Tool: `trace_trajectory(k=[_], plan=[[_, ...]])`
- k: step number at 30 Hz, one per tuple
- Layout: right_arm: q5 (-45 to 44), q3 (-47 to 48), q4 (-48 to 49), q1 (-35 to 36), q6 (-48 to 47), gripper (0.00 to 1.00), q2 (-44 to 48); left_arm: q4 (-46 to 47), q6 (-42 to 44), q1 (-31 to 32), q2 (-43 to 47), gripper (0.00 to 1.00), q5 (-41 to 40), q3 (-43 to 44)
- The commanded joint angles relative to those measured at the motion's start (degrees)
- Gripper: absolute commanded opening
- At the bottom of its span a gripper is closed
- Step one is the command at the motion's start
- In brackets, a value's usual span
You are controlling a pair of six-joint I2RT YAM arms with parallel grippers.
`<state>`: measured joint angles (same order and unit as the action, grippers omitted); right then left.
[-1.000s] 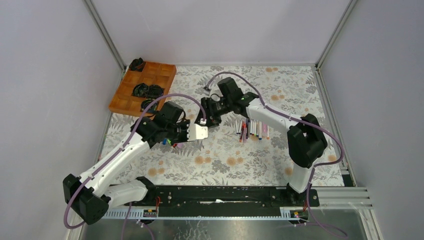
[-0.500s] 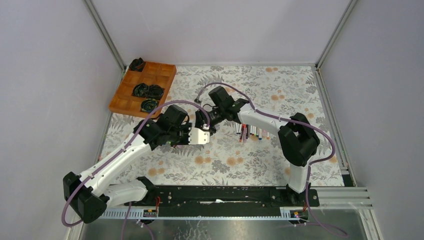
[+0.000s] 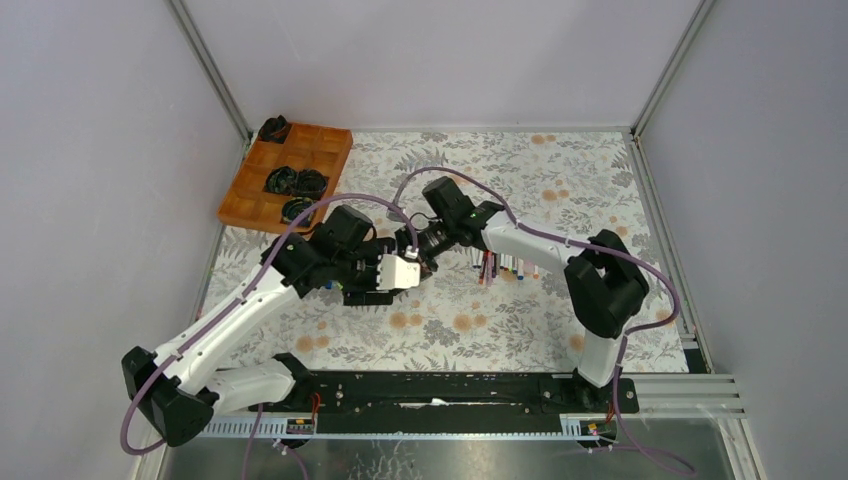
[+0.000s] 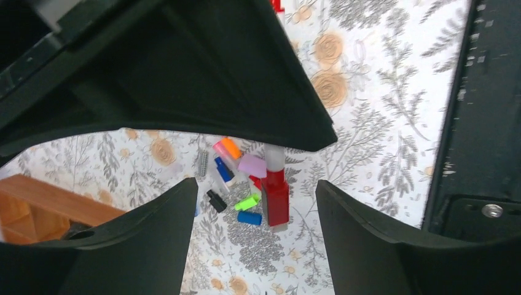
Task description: Open the pen caps
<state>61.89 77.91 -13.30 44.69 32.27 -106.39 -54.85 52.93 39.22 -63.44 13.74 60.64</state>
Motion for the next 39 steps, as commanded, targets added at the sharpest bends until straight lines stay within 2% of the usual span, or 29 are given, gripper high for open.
trace_trajectory(k=[1, 4, 8, 14, 17, 20, 22, 24, 27, 28, 29, 30, 31, 33, 36, 39], plan=[[5.35, -3.59, -0.17, 0.26, -8.03, 0.00, 6.44, -7.43, 0.80, -2.26, -0.62, 0.78, 10.72, 5.64], [7.91, -7.51, 4.01, 0.31, -7.76, 0.00, 8.92, -12.52, 3.37, -6.66, -2.57, 0.78, 19.30, 9.00], [10.41, -12.59, 15.64, 0.29, -2.62, 0.00, 12.16, -16.99, 5.27, -10.16, -5.35, 0.78, 28.91, 11.84], [10.09, -12.95, 18.27, 0.29, -1.86, 0.00, 12.76, -17.15, 5.44, -10.31, -6.39, 0.76, 31.66, 10.84], [9.86, -12.53, 18.89, 0.27, -1.93, 0.00, 12.47, -16.22, 4.86, -10.31, -6.56, 0.72, 31.43, 10.23], [9.23, -12.35, 18.89, 0.23, -2.27, 0.00, 12.32, -15.58, 4.39, -10.31, -7.07, 0.61, 30.30, 9.94], [8.52, -12.13, 18.15, 0.31, -2.78, 0.00, 11.89, -14.68, 3.92, -10.31, -7.22, 0.48, 29.30, 9.75], [7.73, -11.99, 17.75, 0.28, -3.10, 0.00, 11.59, -13.14, 3.18, -10.31, -7.14, 0.27, 27.79, 9.17], [6.51, -12.03, 18.29, 0.28, -2.58, 0.00, 11.24, -11.48, 2.64, -10.22, -7.20, 0.12, 25.84, 8.64], [5.63, -11.89, 18.20, 0.31, -2.49, 0.02, 11.02, -11.35, 2.70, -10.22, -7.29, 0.06, 25.54, 8.74], [4.52, -11.40, 17.54, 0.23, -2.59, 0.12, 10.69, -11.33, 2.81, -10.14, -7.35, 0.00, 25.29, 8.95], [3.49, -10.81, 15.84, 0.25, -3.15, 0.26, 10.20, -11.33, 2.80, -9.95, -7.52, 0.00, 25.09, 9.09], [3.31, -10.22, 15.09, 0.38, -3.75, 0.33, 9.52, -11.33, 2.80, -9.78, -7.63, 0.00, 24.91, 9.26], [4.07, -9.44, 14.90, 0.84, -3.41, 0.39, 8.11, -11.24, 2.96, -9.30, -7.66, 0.00, 24.18, 9.39], [5.13, -8.43, 14.23, 1.27, -3.38, 0.40, 6.17, -10.98, 3.16, -8.84, -7.58, 0.00, 22.62, 9.11], [6.00, -8.08, 13.76, 1.26, -3.86, 0.27, 5.69, -10.81, 3.46, -8.72, -7.27, 0.00, 21.62, 8.82]])
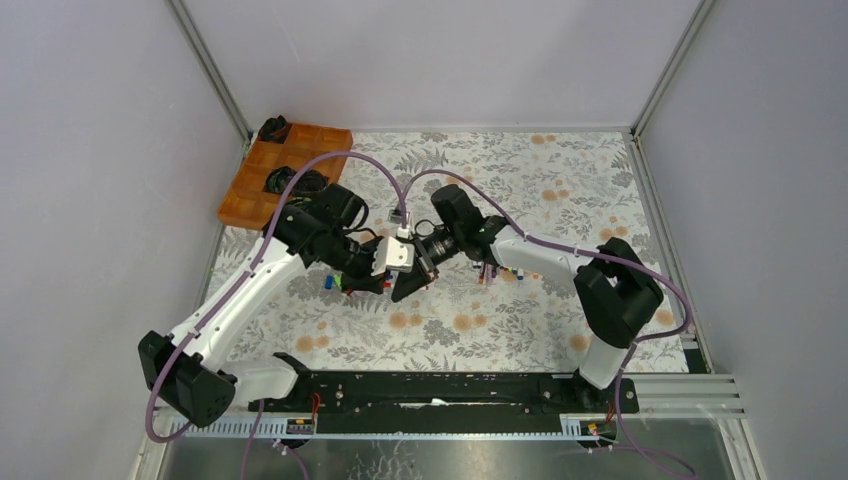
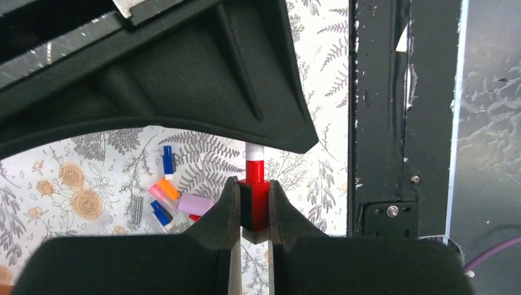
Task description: Open the pen caps
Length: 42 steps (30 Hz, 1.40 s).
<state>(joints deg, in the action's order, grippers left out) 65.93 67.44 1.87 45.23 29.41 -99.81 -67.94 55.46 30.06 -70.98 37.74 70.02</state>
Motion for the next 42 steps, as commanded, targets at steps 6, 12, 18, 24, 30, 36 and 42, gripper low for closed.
trace_trajectory(k=[6, 12, 18, 24, 30, 36, 42], plan=[[1.50, 3.30, -7.97, 0.65, -4.99, 0.00, -0.36, 2.38, 2.41, 0.43, 0.45, 0.00, -4.27, -1.21], [-3.21, -0.12, -12.59, -1.18, -8.02, 0.00, 2.49, 2.86, 6.46, -0.36, 0.61, 0.00, -12.61, -3.99], [-8.32, -7.27, -15.48, -3.92, -9.60, 0.00, 7.03, 2.88, 14.93, -6.71, 0.51, 0.00, -20.59, -7.01], [-11.60, -11.62, -15.06, -5.02, -9.56, 0.00, 9.87, 2.66, 18.54, -13.87, -1.61, 0.00, -20.25, -4.67], [-13.58, -15.30, -16.59, -7.14, -9.74, 0.00, 14.60, 4.70, 21.24, -16.35, -0.49, 0.00, -21.84, -8.26], [-36.07, -11.32, -17.77, -7.26, -9.75, 0.00, 13.12, 11.60, 11.86, -15.68, -3.43, 0.00, -13.32, -9.29], [-61.23, -9.44, -12.48, -7.26, -4.19, 0.00, 9.54, 25.77, -4.89, -15.30, -9.38, 0.00, -8.75, -12.90]])
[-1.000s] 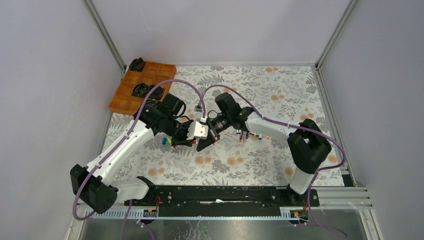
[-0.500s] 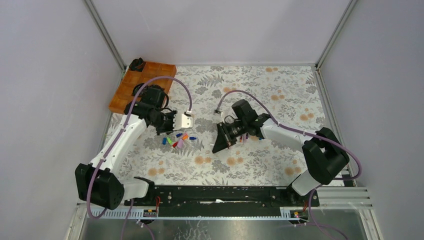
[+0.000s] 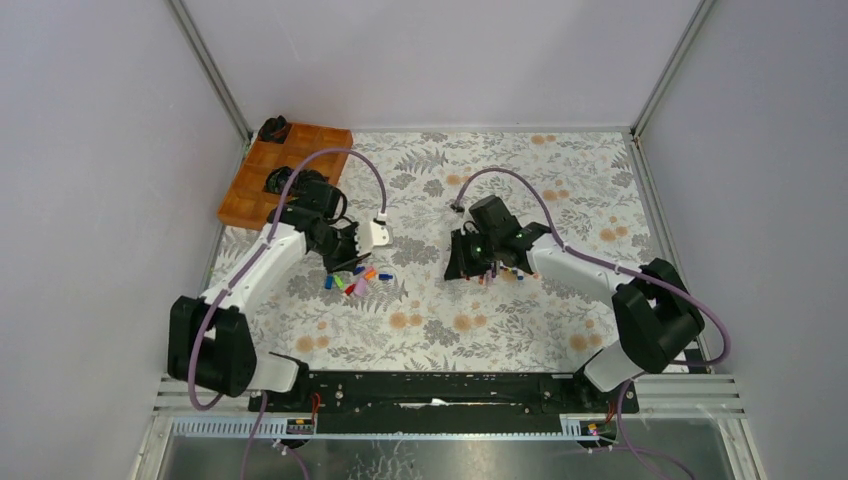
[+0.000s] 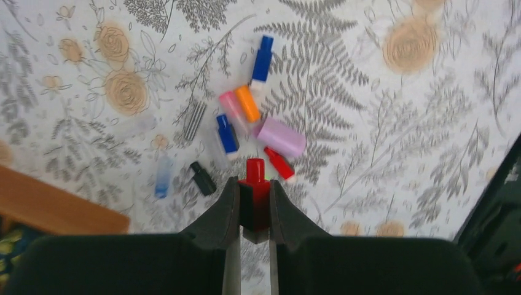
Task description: Open the pen caps
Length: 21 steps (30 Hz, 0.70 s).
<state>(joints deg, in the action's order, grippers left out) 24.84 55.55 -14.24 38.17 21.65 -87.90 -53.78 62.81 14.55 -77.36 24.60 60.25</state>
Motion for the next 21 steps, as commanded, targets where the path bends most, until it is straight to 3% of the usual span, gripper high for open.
trace_trajectory(k=[1, 7, 15, 21], plan=[[-22.89, 2.86, 4.59, -0.20, 4.21, 0.00, -3.41, 13.33, -13.88, 0.22, -3.70, 0.00, 4.85, -3.90], [-34.37, 6.34, 8.77, -0.18, 5.44, 0.00, -11.00, 21.63, -23.55, 0.22, -8.29, 0.00, 4.28, -5.27], [-40.11, 10.65, 10.60, -0.20, 5.50, 0.00, -19.18, 26.84, -29.42, 0.43, -14.36, 0.00, 0.57, -5.25], [-41.26, 10.45, 10.47, -0.18, 5.60, 0.21, -21.32, 28.33, -29.23, 1.76, -15.53, 0.06, -2.88, -7.00]])
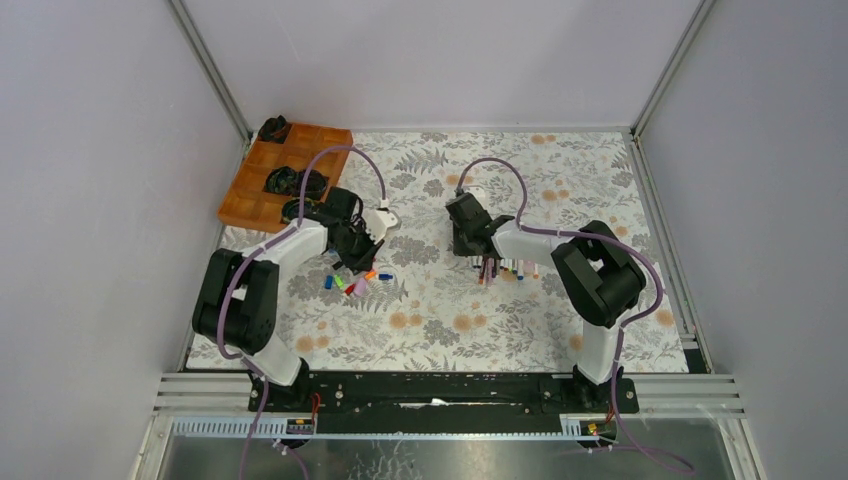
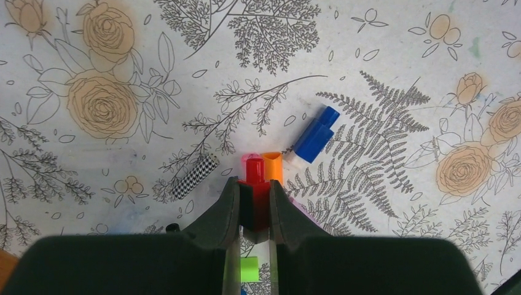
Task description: Open the pen caps
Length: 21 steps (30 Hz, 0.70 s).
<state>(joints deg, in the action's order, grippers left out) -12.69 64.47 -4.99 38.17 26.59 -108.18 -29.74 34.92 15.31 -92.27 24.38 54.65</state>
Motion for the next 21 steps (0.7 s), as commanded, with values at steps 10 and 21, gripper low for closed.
trace_trajectory(k=[10, 21], plan=[[-3.51, -1.17, 0.92, -0.16, 1.05, 0.36, 0.37, 3.80, -2.57, 1.29, 0.39, 0.31, -1.18, -1.21], [-2.60, -2.40, -0.38, 0.17, 1.14, 0.38, 7.49, -2.78, -3.11, 1.20, 4.34, 0.36, 0.93, 4.51]])
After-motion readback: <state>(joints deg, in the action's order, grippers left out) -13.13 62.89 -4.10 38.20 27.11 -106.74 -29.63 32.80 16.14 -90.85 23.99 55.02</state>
